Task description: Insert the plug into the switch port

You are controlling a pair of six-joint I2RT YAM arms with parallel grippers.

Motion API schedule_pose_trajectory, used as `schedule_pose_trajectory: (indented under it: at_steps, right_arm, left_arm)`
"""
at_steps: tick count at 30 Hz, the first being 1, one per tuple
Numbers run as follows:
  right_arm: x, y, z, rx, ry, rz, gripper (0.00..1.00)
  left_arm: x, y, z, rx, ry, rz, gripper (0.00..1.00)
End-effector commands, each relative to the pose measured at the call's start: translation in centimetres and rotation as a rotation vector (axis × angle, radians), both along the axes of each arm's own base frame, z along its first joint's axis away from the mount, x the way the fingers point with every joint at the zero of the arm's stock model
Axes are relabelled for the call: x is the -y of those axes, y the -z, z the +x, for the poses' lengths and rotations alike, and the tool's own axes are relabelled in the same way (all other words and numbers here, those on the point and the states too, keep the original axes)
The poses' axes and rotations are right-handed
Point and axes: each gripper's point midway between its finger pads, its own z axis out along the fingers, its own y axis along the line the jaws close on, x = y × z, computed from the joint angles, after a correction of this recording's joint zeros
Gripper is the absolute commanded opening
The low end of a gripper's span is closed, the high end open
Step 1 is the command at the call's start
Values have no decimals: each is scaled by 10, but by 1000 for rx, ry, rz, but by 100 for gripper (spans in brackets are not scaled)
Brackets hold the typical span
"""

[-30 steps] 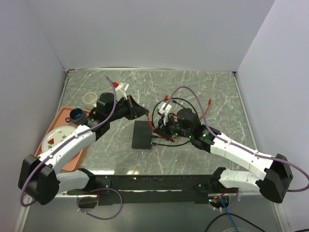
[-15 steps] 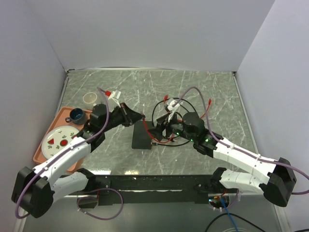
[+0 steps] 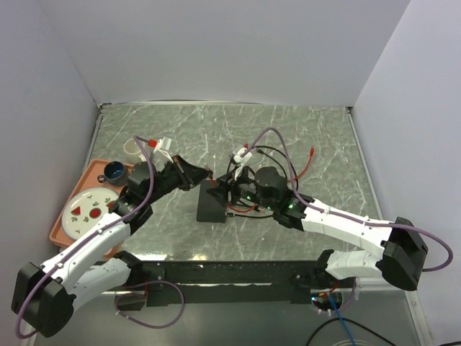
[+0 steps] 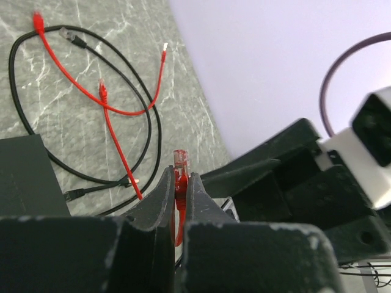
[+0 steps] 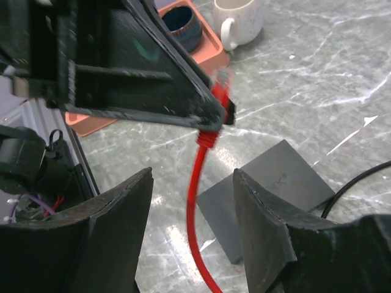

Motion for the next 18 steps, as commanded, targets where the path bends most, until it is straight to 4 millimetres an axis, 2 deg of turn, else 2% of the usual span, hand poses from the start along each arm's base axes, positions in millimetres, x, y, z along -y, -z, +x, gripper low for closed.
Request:
schedule_pose_trajectory:
  at_steps: [1, 6, 7, 9, 13, 18]
  right_arm:
    - [-8, -47, 12, 97, 82, 75, 60]
    - [-10, -50, 29, 95, 165, 58, 52]
    - [-10, -47, 32, 86, 183, 46, 47]
    - [-16, -44, 38, 78, 199, 20, 44]
    - [-27, -40, 37, 68, 159, -8, 45]
    - [-21, -40, 29, 83, 146, 8, 54]
  left_arm:
    - [1, -18, 3, 22, -11, -20, 1]
    - [0, -21, 3, 28, -18, -19, 1]
    - [0, -22, 3, 29, -18, -19, 1]
    - [0, -23, 3, 27, -20, -23, 1]
    - [-2, -27, 4, 33, -32, -21, 1]
    - [-6, -32, 6, 41, -55, -14, 1]
